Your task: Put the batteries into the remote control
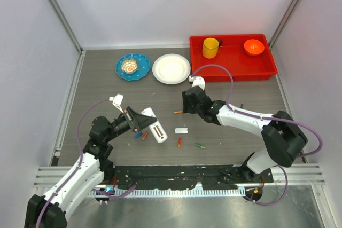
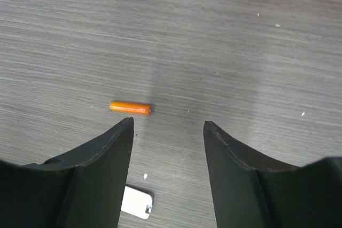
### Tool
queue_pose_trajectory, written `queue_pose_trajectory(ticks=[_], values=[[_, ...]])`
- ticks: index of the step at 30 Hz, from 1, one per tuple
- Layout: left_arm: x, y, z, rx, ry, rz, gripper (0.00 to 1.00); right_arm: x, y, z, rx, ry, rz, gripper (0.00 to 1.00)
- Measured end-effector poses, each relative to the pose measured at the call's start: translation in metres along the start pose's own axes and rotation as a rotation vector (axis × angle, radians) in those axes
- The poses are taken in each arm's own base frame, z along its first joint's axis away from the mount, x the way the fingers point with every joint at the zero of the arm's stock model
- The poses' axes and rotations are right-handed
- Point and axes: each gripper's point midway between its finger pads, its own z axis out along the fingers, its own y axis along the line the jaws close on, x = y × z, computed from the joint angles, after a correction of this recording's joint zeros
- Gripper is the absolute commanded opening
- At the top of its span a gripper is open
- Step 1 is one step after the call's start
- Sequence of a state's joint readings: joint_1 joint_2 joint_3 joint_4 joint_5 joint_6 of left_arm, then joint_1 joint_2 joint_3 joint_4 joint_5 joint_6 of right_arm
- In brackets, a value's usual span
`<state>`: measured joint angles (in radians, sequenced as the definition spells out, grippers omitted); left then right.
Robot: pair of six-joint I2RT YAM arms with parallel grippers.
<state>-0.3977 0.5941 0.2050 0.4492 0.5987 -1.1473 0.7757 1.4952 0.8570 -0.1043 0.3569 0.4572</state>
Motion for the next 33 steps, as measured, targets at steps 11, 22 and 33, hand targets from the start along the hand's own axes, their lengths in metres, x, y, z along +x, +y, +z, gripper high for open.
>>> queue_pose_trajectory(ticks=[11,22,33], values=[[-0.003,-0.006,-0.004,0.019,-0.021,0.051,0.00,0.002,0.012,0.012,-0.045,0.041,-0.062,0.55],[0.000,-0.004,-0.007,0.031,-0.030,0.066,0.00,0.007,0.019,0.014,-0.082,0.063,-0.062,0.56],[-0.001,0.002,-0.006,0.006,-0.041,0.067,0.00,0.006,0.036,0.019,-0.098,0.072,-0.146,0.62]])
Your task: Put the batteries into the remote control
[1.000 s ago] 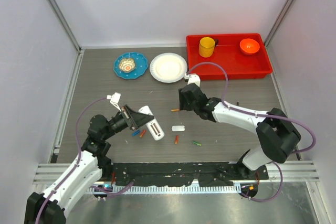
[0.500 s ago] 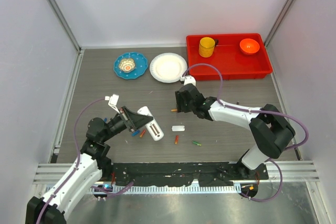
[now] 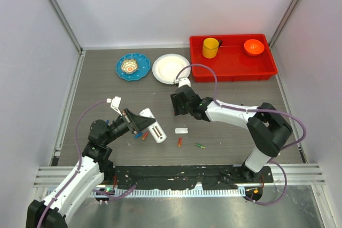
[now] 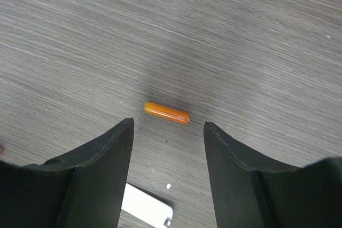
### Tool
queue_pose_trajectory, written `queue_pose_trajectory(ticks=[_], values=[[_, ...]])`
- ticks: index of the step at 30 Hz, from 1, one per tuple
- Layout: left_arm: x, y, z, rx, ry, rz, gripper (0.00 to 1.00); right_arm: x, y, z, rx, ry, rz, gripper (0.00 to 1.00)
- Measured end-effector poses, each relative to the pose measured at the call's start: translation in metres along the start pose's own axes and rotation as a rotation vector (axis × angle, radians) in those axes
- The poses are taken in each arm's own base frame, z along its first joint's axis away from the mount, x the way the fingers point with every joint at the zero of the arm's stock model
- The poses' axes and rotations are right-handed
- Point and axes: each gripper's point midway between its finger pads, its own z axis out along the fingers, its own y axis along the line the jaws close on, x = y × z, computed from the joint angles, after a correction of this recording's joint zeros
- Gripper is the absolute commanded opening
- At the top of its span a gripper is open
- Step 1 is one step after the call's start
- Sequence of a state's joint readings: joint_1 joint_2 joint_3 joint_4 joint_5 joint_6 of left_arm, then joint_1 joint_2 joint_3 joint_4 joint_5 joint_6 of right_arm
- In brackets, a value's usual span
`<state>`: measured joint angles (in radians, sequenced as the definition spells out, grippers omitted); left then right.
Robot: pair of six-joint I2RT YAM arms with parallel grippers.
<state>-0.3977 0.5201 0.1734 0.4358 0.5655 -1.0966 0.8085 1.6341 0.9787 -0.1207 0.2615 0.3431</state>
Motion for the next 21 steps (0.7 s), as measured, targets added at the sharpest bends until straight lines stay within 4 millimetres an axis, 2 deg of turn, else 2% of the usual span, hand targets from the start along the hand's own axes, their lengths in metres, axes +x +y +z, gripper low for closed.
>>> queue_pose_trajectory(ticks=[3,8,21], values=[[0.000,0.000,0.000,0.001,-0.001,0.003,0.00,0.001,0.009,0.008,-0.005,0.011,-0.034,0.63],[-0.001,-0.002,-0.001,0.007,-0.005,0.010,0.00,0.011,0.009,0.018,0.001,0.051,-0.073,0.62],[-0.002,-0.003,-0.002,0.009,-0.011,0.013,0.00,0.020,0.004,0.022,-0.005,0.089,-0.202,0.61]])
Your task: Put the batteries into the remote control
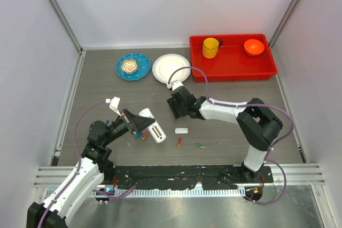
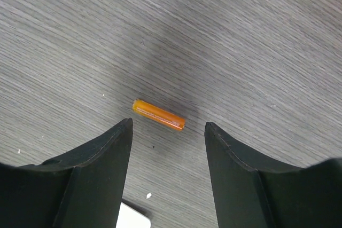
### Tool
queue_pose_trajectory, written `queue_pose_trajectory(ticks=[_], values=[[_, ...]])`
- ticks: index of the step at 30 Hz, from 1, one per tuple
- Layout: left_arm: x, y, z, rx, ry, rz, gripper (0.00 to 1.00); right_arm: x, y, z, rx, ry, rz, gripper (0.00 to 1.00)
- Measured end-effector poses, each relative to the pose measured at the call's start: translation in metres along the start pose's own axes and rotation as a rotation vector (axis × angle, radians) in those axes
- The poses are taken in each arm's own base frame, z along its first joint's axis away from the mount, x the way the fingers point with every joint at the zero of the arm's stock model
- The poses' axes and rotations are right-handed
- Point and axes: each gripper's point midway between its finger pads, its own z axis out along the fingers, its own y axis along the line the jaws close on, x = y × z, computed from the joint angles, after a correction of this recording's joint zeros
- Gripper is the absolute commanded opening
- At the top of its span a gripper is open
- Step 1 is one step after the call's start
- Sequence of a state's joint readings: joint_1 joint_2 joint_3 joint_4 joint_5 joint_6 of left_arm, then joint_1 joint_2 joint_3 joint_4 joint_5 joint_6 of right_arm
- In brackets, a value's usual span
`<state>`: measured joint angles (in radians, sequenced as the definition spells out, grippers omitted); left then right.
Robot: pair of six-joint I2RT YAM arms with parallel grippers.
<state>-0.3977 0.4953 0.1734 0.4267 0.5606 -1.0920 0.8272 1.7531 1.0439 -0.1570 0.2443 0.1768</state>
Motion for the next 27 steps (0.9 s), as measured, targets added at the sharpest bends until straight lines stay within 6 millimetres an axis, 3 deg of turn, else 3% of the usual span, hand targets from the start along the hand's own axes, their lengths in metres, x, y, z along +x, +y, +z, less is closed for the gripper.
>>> queue_pose_trajectory(ticks=[16,27], values=[[0.002,0.004,-0.001,-0.010,0.002,-0.006,0.00,0.010,0.007,0.014,-0.030,0.046,-0.045,0.58],[0.003,0.007,-0.001,-0.016,0.002,-0.010,0.00,0.013,0.012,0.016,-0.037,0.058,0.024,0.66]])
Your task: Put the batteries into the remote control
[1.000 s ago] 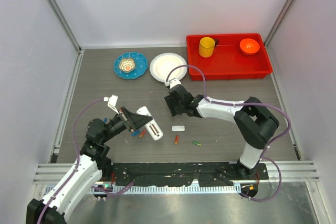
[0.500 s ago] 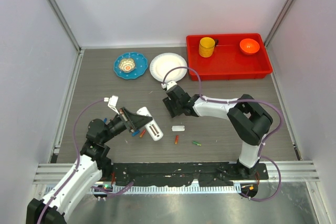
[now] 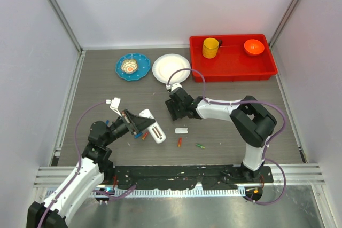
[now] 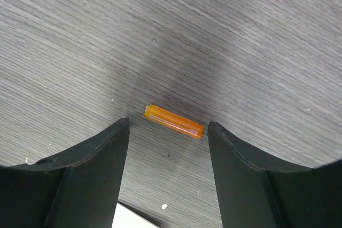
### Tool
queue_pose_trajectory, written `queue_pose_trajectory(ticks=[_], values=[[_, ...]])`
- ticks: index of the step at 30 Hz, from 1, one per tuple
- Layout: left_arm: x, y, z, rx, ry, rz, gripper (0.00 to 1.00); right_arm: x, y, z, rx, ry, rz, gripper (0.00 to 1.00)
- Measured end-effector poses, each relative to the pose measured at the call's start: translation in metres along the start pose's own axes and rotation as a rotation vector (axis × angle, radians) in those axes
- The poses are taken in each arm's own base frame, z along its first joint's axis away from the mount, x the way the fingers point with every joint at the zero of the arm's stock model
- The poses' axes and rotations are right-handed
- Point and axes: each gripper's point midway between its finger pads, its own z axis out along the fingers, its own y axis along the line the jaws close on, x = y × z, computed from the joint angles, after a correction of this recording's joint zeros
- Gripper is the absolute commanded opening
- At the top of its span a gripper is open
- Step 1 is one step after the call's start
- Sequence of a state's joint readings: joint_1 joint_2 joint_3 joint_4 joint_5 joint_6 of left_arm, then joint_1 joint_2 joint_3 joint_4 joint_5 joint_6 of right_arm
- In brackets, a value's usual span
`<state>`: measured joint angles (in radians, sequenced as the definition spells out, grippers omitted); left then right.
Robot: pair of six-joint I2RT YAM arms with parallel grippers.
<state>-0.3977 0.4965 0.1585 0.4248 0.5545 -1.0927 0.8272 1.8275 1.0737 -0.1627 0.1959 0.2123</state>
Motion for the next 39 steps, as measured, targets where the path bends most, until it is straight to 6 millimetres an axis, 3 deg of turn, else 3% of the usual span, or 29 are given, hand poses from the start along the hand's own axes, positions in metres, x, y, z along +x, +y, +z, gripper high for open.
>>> queue_pose_trajectory(ticks=[16,23,32,39], values=[[0.003,0.005,-0.001,-0.010,0.000,-0.010,0.00,-0.003,-0.002,0.003,0.044,-0.025,0.193,0.54],[0.002,0.003,-0.002,-0.004,-0.004,-0.008,0.00,-0.003,-0.003,0.003,0.055,-0.028,0.216,0.35],[0.004,0.005,-0.003,-0.005,-0.003,-0.010,0.01,-0.003,-0.005,0.003,0.072,-0.036,0.258,0.26],[0.004,0.004,-0.003,-0.004,-0.004,-0.009,0.00,0.005,-0.021,-0.005,0.123,-0.054,0.444,0.27]])
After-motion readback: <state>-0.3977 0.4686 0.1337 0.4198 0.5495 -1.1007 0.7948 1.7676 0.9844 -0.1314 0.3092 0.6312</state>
